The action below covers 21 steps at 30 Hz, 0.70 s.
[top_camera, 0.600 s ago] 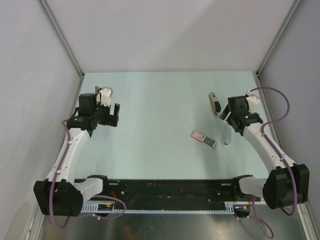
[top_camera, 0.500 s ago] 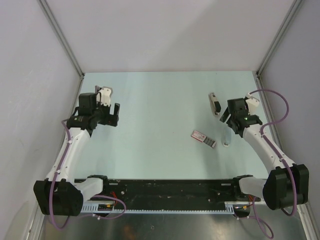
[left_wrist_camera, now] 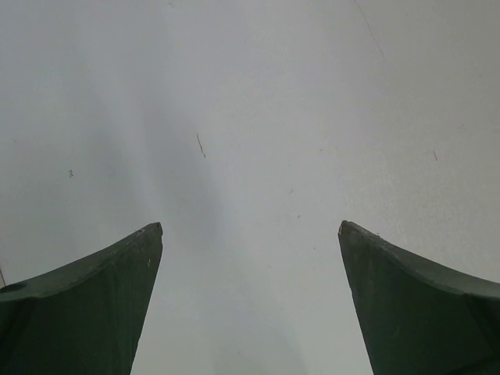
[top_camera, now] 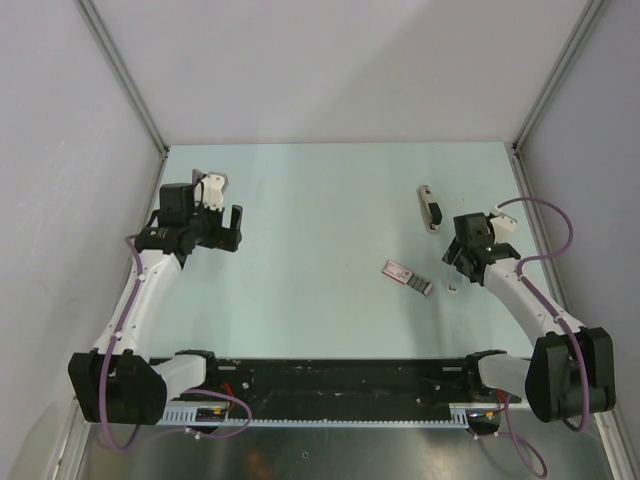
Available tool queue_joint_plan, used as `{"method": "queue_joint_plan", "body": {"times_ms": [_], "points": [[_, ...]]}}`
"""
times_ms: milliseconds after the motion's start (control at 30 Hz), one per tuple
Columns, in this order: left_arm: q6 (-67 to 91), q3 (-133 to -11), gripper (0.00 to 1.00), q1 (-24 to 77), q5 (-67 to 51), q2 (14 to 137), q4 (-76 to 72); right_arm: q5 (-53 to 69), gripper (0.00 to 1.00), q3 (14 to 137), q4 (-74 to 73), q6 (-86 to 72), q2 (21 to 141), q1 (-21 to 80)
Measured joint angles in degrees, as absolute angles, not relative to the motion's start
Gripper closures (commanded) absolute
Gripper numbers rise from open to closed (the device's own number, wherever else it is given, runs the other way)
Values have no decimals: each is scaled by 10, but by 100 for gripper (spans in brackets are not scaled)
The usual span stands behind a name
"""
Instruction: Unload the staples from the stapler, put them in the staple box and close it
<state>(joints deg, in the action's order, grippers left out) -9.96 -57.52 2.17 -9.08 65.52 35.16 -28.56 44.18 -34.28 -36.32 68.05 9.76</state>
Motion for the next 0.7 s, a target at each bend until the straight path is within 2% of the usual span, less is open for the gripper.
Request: {"method": "queue_joint_plan", "body": {"times_ms": [367, 600, 700], "points": [[-100, -575, 0, 22, -94, 655, 353, -268, 24, 415, -307, -364, 728, 122], [-101, -575, 1, 22, -94, 654, 353, -255, 39, 414, -280, -362, 761, 121], [-102, -575, 1, 22, -93, 652, 353, -248, 50, 414, -270, -361, 770, 118]]}}
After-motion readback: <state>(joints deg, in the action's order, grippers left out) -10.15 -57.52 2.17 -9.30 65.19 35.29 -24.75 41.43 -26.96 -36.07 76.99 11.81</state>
